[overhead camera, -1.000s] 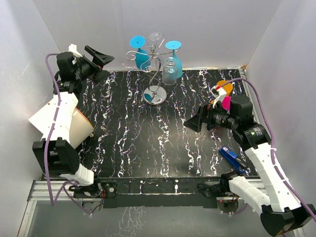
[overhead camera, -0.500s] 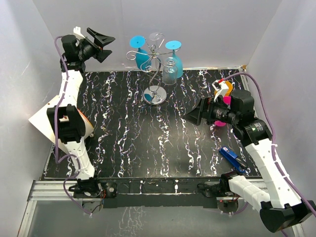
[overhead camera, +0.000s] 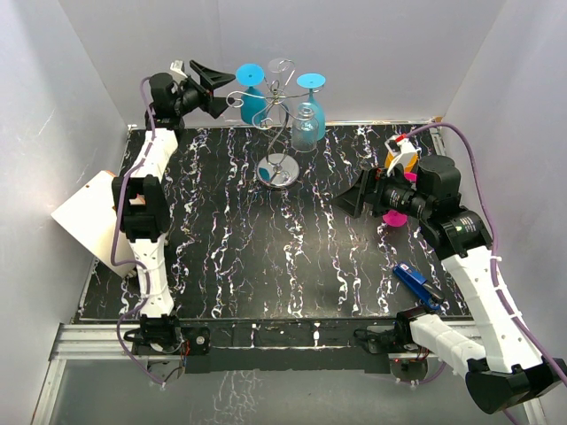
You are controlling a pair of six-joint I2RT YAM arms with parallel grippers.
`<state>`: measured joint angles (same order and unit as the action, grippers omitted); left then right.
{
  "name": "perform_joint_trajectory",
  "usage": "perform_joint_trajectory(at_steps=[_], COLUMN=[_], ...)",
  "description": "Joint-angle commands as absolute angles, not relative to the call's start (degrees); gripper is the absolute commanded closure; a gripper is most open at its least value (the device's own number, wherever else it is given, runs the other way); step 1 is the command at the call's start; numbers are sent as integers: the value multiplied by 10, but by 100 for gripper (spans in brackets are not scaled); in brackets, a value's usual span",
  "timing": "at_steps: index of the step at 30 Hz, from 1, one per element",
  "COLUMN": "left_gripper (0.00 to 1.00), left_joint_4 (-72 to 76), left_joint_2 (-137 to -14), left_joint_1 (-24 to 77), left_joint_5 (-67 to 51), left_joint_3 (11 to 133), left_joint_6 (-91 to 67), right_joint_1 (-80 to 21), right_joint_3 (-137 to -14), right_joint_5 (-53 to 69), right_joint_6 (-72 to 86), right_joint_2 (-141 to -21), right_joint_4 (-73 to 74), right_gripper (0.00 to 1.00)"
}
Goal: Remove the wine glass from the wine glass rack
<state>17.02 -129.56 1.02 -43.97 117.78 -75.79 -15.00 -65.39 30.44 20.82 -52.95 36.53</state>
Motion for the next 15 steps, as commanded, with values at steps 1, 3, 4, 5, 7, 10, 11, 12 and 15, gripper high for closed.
perform_joint_trajectory(at_steps=[1,3,4,5,7,10,11,12,15], left_gripper=[7,7,8,9,8,7,6,6,6], left_joint_4=[229,234,235,234,215,153,151,153,172], left_joint_2=[-1270,-1268,-1267,-1261,-1247,-1224,-1218,-1212,-1206], left_joint_1=[14,15,15,15,14,10,8,7,5], left_joint_5=[-454,-453,-453,-450,-437,-413,-408,-404,-406], left_joint_3=[1211,1212,1210,1205,1195,1186,1178,1166,1161], left_joint_6=[-791,-796,-798,-796,-782,-753,-751,-752,-766], right_joint_1=[-152,-152,-152,-152,-152,-152,-152,-152,-152], right_joint_3=[-682,-682,-682,-682,-681,-679,-678,-676,-671], right_joint_5=[294,294,295,295,295,294,295,295,297], right_joint_6=[196,197,198,199,202,206,208,210,215], right_joint_2=[-523,-523,-523,-522,-520,-517,-516,-514,-512], right_joint_4=[353,353,352,353,353,351,349,348,341], right_gripper=[1,2,2,2,2,2,1,2,2])
